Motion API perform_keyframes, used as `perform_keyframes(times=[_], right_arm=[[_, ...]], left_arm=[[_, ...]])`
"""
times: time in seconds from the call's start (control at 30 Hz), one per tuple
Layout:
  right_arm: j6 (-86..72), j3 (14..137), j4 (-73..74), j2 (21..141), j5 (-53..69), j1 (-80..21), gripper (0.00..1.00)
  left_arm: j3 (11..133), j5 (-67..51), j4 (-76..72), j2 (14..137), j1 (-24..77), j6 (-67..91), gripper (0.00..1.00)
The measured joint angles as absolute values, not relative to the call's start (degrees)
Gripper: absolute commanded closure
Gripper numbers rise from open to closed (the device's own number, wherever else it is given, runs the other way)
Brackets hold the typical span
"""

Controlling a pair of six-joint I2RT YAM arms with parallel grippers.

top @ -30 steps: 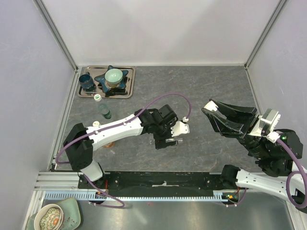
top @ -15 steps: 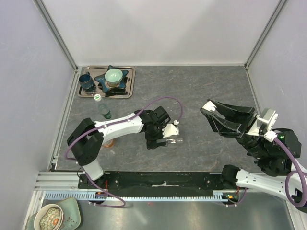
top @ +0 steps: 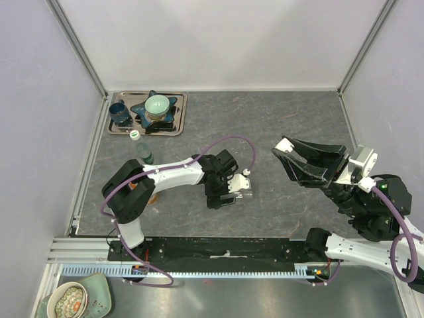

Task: Screw on the bottle caps
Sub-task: Pick up the plastic bottle at the center of the board, then screw the bottle cap onto the plastic bottle.

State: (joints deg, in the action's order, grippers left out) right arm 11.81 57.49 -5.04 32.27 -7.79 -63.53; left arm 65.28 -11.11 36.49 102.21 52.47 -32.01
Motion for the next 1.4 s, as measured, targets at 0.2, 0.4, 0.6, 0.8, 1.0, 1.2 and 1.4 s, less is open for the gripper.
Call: perform_keyframes(times=[0.2, 0.4, 0.6, 0.8, 1.0, 1.2, 1.4], right_arm=[[11.8, 57.5, -5.0, 32.7, -7.7, -63.5, 0.75], [11.8, 58.4, -4.5, 34.2, -7.6, -63.5, 0.75], [11.7, 62.1, -1.1, 36.0, -7.2, -63.5, 0.75], [11.3, 67.0, 5.0, 37.1, -5.1, -63.5, 0.75], [8.9, 74.2, 14.5, 39.7, -0.9, -63.5, 0.75], [6.0, 80.2, 23.7, 46.0, 6.7, -63.5, 0.76], [5.1, 81.9, 29.6, 54.0, 12.2, -63.5, 0.77]], left_arm=[[65.2, -11.1, 35.3, 102.6, 52.6, -31.7, 0.36], [65.2, -10.4, 35.6, 101.8, 52.8, -31.1, 0.46], [65.5, -7.1, 41.0, 88.3, 52.9, -31.2, 0.60], [71.2, -1.3, 48.5, 66.4, 52.9, -33.2, 0.67], [79.0, 2.3, 54.8, 53.2, 52.8, -34.2, 0.67], [80.3, 2.0, 60.2, 48.4, 52.8, -34.3, 0.69], [80.3, -1.4, 63.5, 50.4, 52.8, -34.4, 0.71]])
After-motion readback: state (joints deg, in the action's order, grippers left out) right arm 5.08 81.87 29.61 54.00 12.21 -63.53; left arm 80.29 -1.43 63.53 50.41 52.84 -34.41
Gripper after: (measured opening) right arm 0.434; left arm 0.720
